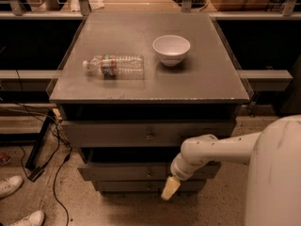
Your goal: Open middle drawer
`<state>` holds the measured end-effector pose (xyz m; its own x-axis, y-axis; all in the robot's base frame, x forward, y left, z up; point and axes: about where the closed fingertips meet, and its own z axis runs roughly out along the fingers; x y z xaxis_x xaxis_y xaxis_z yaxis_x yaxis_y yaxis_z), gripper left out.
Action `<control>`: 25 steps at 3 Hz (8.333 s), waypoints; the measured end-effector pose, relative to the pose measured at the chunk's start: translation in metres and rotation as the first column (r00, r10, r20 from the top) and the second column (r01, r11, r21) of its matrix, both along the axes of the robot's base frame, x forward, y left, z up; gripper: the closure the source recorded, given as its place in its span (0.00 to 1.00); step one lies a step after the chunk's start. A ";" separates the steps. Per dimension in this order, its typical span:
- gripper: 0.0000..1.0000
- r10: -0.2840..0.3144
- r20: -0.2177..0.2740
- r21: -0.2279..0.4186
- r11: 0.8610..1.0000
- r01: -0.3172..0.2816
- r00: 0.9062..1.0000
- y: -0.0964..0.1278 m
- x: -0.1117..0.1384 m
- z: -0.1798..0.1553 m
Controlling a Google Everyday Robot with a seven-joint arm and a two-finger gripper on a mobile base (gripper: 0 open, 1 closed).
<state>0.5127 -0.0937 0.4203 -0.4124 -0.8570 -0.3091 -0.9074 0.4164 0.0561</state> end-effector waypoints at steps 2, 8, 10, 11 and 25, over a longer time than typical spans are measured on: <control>0.19 0.000 0.000 0.000 1.000 0.000 1.000 0.000 0.000 0.000; 1.00 -0.008 -0.006 0.002 1.000 0.008 1.000 -0.004 -0.003 0.004; 1.00 -0.048 -0.017 -0.003 0.999 0.048 0.999 -0.015 -0.019 0.010; 1.00 -0.048 -0.018 -0.003 0.999 0.048 0.999 -0.015 -0.019 0.010; 0.34 -0.089 -0.049 -0.007 0.996 0.089 0.995 -0.017 -0.024 0.013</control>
Offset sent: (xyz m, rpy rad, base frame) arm 0.0000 0.0000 0.0000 0.0000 0.0000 0.0000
